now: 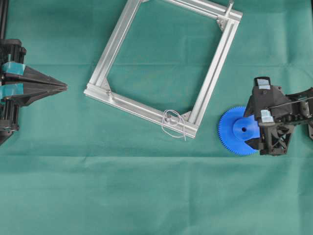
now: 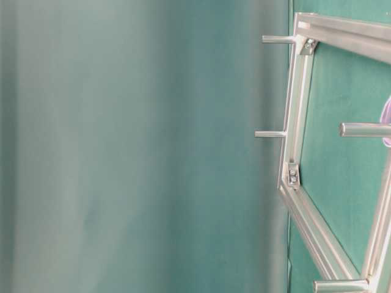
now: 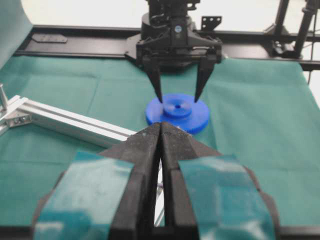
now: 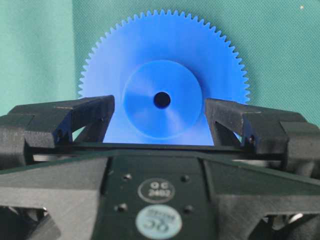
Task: Find the location of the shaft and insert the gear.
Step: 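Lower the right gripper over the blue gear hub and close on it, then lift the blue gear with the right gripper, tilting it upright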
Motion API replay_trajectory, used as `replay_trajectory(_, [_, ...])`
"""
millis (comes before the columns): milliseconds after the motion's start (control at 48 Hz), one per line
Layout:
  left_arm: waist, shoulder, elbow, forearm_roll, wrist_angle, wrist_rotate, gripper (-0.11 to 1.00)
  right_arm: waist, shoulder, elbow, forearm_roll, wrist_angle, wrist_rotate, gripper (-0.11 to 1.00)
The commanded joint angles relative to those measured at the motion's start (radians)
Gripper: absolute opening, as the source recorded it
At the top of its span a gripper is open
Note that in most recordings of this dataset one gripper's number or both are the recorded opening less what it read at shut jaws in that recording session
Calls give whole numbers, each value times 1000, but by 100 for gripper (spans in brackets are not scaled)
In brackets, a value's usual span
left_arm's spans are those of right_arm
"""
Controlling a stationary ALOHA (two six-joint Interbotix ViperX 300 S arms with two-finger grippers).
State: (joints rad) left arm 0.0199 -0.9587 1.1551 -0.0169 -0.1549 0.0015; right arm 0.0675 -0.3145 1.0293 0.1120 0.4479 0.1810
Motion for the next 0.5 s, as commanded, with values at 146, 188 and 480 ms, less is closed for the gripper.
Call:
replay_trajectory(146, [3,9,-23,-2,-6,-3,4,2,26,-25,2,-23,-2,91])
replay_trajectory(188, [3,9,-23,-2,-6,-2,4,2,32,-25,2,-26,-2,91])
replay_trajectory(480, [3,9,-23,-2,-6,-3,4,2,64,-25,2,-32,-2,91])
